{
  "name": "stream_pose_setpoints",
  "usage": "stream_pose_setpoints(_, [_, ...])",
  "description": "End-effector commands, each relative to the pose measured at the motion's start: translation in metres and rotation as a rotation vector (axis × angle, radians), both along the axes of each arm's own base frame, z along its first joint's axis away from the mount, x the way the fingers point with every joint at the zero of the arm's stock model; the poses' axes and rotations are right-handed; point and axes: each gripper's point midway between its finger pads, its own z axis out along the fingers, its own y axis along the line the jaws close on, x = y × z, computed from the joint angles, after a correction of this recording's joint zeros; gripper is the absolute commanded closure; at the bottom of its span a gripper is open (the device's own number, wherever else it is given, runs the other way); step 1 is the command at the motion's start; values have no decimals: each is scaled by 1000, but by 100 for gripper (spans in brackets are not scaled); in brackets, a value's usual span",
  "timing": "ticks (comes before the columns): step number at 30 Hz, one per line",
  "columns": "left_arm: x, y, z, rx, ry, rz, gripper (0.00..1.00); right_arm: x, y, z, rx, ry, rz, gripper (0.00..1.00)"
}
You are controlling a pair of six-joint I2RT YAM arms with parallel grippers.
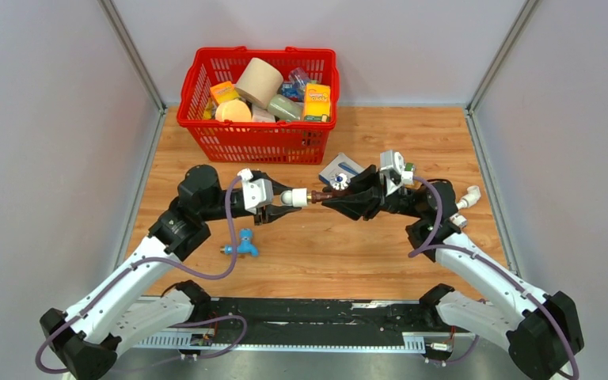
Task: Install the water faucets
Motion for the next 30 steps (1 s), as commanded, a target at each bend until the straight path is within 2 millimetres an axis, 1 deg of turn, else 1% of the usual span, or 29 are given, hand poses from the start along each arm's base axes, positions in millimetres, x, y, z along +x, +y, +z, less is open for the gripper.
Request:
stream_pose_setpoints(1, [1, -1, 17, -20, -215, 37, 100, 0, 2, 29, 64, 98, 16, 100])
stream_pose_setpoints(2, [-3, -3, 15, -21, -248, 32, 100, 2, 3, 30, 72, 146, 16, 100])
stream_pose_setpoints(3, [4, -1, 15, -5, -305, 72, 100, 5, 4, 32, 82, 201, 11, 100])
stream_pose_setpoints(4, [2, -2, 10, 5, -325, 77, 100, 8, 5, 33, 82, 257, 6, 100])
stream_pose_setpoints(5, [7, 0, 11, 16, -367, 104, 100, 10, 6, 33, 82, 325, 13, 100])
stream_pose_setpoints(6, [7, 0, 7, 26, -381, 110, 100, 10, 8, 35, 77, 381, 28, 100])
stream_pose_setpoints(7, [10, 2, 6, 46, -432, 118, 100, 11, 11, 35, 65, 445, 43, 100])
stream_pose_setpoints(8, [11, 3, -6, 76, -458, 114, 100, 13, 13, 36, 54, 516, 51, 100])
stream_pose_setpoints(9, [17, 5, 4, 53, -543, 145, 100, 17, 16, 34, 38, 598, 48, 100])
stream_pose_setpoints(10, [19, 7, -4, 68, -570, 156, 100, 20, 19, 31, 21, 686, 48, 100])
stream_pose_setpoints(11, [25, 10, 2, 62, -635, 195, 100, 26, 23, 27, -1, 782, 44, 100])
stream_pose_setpoints(12, [32, 14, -5, 88, -672, 233, 100, 33, 27, 14, -41, 910, 24, 100])
stream_pose_setpoints(13, [37, 15, 2, 78, -720, 268, 100, 35, 31, 4, -64, 1012, 27, 100])
stream_pose_setpoints(14, [42, 18, -6, 118, -766, 309, 100, 34, 34, -3, -84, 1130, 59, 100])
stream_pose_setpoints(15, [44, 19, 1, 115, -829, 336, 100, 33, 38, -15, -110, 1218, 81, 100])
stream_pose_setpoints(16, [47, 22, -10, 163, -887, 371, 100, 30, 41, -23, -134, 1287, 107, 100])
stream_pose_setpoints(17, [47, 21, -13, 156, -926, 389, 100, 30, 43, -30, -154, 1324, 120, 100])
stream_pose_setpoints(19, [50, 25, -16, 179, -986, 432, 100, 31, 47, -41, -162, 1372, 108, 100])
stream_pose_setpoints(20, [51, 29, -10, 172, -1018, 463, 100, 32, 47, -44, -158, 1387, 96, 95])
stream_pose_setpoints(21, [50, 30, -15, 181, -1024, 462, 100, 33, 47, -44, -151, 1392, 85, 91])
stream_pose_setpoints(23, [50, 33, -17, 171, -988, 473, 100, 34, 46, -46, -146, 1397, 70, 87])
stream_pose_setpoints(24, [50, 33, -20, 170, -965, 470, 100, 34, 45, -43, -139, 1387, 69, 81])
stream_pose_setpoints(25, [48, 33, -17, 142, -915, 471, 100, 34, 44, -40, -135, 1366, 68, 71])
stream_pose_setpoints(26, [47, 32, -28, 169, -854, 450, 100, 36, 42, -36, -127, 1335, 61, 63])
stream_pose_setpoints(27, [46, 31, -23, 126, -771, 458, 100, 37, 40, -31, -118, 1298, 53, 56])
stream_pose_setpoints(28, [45, 31, -32, 144, -716, 445, 100, 39, 38, -26, -109, 1245, 44, 50])
stream_pose_setpoints(29, [43, 30, -29, 112, -639, 449, 100, 40, 36, -22, -109, 1187, 34, 45])
stream_pose_setpoints(30, [42, 30, -41, 141, -581, 435, 100, 41, 32, -19, -106, 1147, 30, 41])
